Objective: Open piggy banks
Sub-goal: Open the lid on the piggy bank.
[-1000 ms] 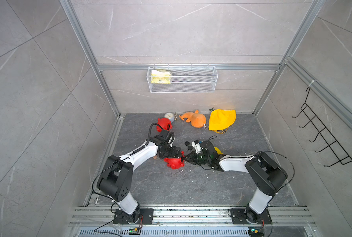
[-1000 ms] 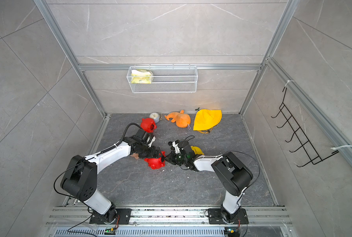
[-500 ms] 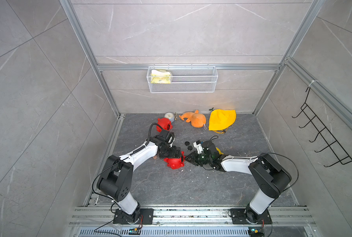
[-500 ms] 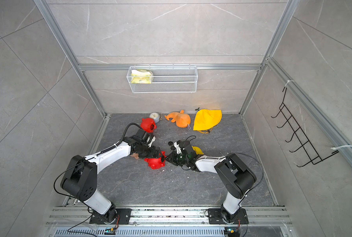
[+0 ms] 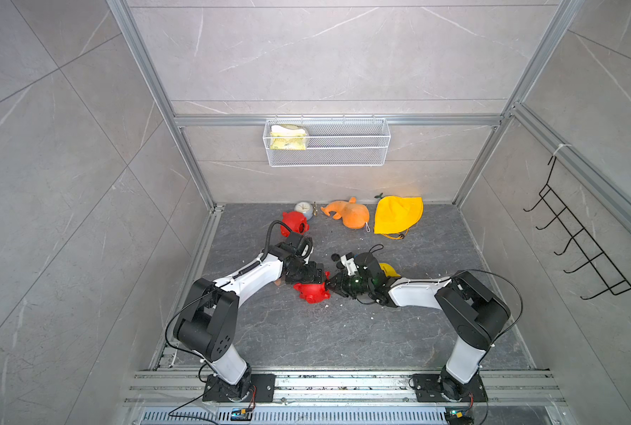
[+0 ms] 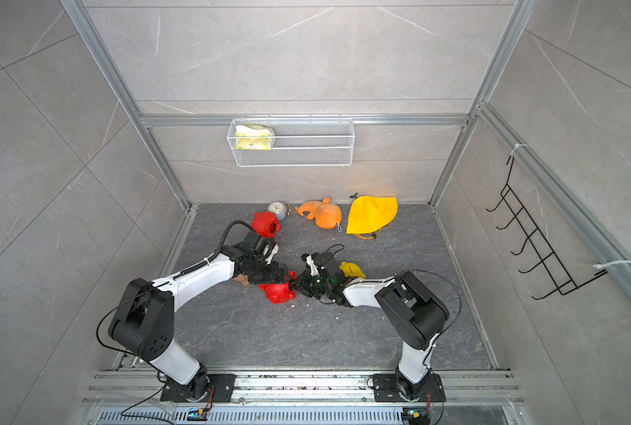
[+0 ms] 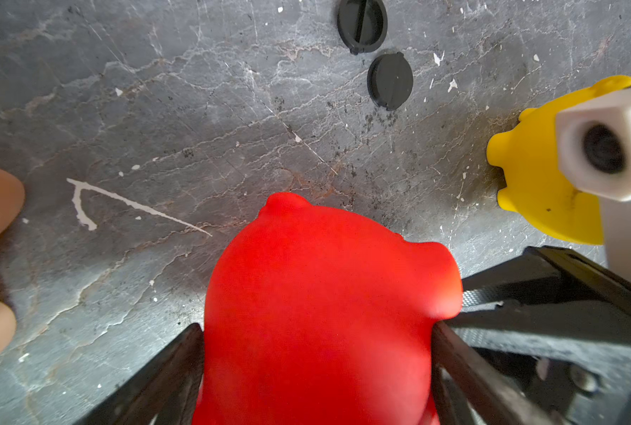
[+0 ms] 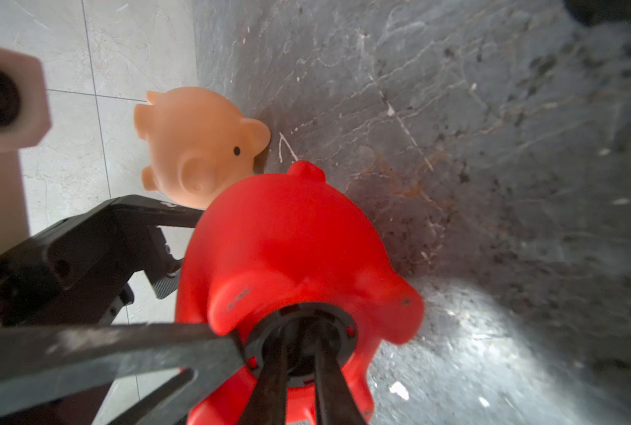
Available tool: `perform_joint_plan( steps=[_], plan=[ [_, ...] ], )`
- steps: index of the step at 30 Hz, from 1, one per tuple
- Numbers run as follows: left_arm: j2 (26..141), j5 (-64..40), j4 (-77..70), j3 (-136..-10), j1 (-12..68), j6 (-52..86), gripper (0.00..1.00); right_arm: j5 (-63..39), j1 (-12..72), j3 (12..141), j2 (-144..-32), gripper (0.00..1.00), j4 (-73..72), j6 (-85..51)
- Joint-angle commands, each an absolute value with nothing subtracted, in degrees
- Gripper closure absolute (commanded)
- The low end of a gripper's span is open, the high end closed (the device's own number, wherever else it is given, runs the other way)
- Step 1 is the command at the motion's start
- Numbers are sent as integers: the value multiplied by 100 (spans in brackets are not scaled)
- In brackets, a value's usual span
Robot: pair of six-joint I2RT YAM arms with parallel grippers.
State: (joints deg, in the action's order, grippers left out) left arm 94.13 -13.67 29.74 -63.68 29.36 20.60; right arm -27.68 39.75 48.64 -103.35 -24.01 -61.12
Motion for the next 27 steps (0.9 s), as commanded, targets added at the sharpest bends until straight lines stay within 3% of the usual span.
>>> perform_joint_plan(
  steps=[1,10,14,27],
  plan=[
    [9762,-1402,3271,-6130,3014,1855,10,-2709,4039,5000,-10478,82,-2598,-6302],
    [9749,-1407,3252,-6126,3013,1863,10,-2711,4097,5124,-10842,85,-3286,-7006],
    [9773,-1428,3243,-6123,3015,1864,10,-2707,4132,5119,-10901,100,-3382,-7048],
    [9839,-1249,3312,-6161,3010,1881,10,-2490,4039,4764,-10347,100,-3057,-6619]
  ],
)
